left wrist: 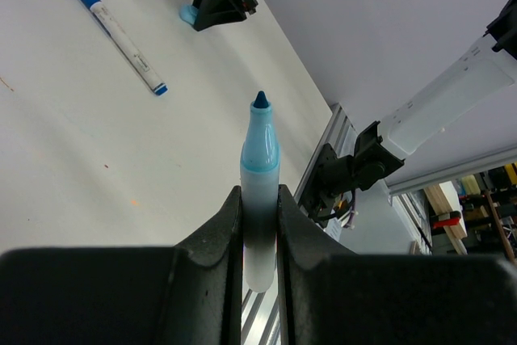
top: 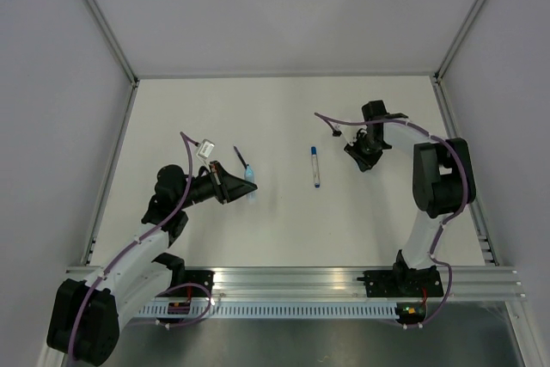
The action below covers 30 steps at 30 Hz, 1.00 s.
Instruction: Insert the pens into the pen caps
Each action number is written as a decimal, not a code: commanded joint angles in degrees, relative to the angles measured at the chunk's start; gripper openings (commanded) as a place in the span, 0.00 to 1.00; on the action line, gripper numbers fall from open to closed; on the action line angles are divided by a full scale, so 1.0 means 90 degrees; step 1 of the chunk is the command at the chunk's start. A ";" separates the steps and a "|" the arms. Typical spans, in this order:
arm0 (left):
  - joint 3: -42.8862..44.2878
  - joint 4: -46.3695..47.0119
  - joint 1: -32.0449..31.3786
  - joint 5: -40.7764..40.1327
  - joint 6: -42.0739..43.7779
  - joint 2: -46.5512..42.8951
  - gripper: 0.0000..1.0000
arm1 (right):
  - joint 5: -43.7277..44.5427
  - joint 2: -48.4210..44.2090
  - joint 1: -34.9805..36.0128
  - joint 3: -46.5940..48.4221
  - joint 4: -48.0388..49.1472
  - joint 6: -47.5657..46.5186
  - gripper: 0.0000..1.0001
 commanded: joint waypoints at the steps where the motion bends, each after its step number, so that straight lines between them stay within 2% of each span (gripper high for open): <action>1: 0.0137 0.0102 -0.0036 -0.0163 -0.0007 0.0018 0.02 | -0.0877 0.0392 0.0247 0.0016 0.0456 0.0873 0.00; 6: 0.0234 0.0034 -0.0289 -0.0445 0.0119 0.0262 0.02 | -0.1005 0.0197 0.0618 0.0152 0.0924 0.2308 0.00; 8: 0.0496 -0.0548 -0.0767 -0.0834 0.0518 0.0321 0.02 | -0.0870 0.0071 0.0842 0.0366 0.1081 0.2942 0.00; 10: 0.0731 -0.0990 -0.1418 -0.1567 0.1026 0.0350 0.02 | -0.0732 -0.0037 0.0970 0.0669 0.1121 0.4046 0.00; 12: 0.0888 -0.1197 -0.1705 -0.1890 0.1155 0.0321 0.02 | -0.0683 -0.0280 0.1175 0.0797 0.1372 0.4961 0.00; 14: 0.0840 -0.1129 -0.1774 -0.1872 0.1145 0.0243 0.02 | -0.0567 -0.1050 0.1544 0.0457 0.1928 0.5521 0.00; 15: 0.0840 -0.1177 -0.1774 -0.1959 0.1164 0.0204 0.02 | 0.0169 -0.1372 0.1672 0.0107 0.2318 0.5833 0.00; 16: 0.0849 -0.1236 -0.1784 -0.2008 0.1271 0.0126 0.02 | 0.0553 -0.2014 0.1770 -0.0109 0.2496 0.6745 0.00; 17: 0.0888 -0.1304 -0.1804 -0.2066 0.1340 0.0116 0.02 | 0.0780 -0.2310 0.1906 -0.0295 0.2604 0.7141 0.00; 19: 0.0918 -0.1373 -0.1833 -0.2145 0.1447 0.0135 0.02 | 0.0606 -0.3118 0.2121 -0.0686 0.2955 0.7563 0.00; 22: 0.1015 -0.1363 -0.1950 -0.2096 0.1594 0.0223 0.02 | 0.1111 -0.4008 0.2843 -0.1194 0.3375 0.8159 0.00; 27: 0.1142 -0.1744 -0.2087 -0.2711 0.1848 0.0311 0.02 | 0.2157 -0.4793 0.4269 -0.1780 0.3961 0.8746 0.00; 30: 0.1113 -0.1656 -0.2106 -0.2614 0.1887 0.0292 0.02 | 0.2802 -0.4920 0.4895 -0.1810 0.4060 0.8814 0.00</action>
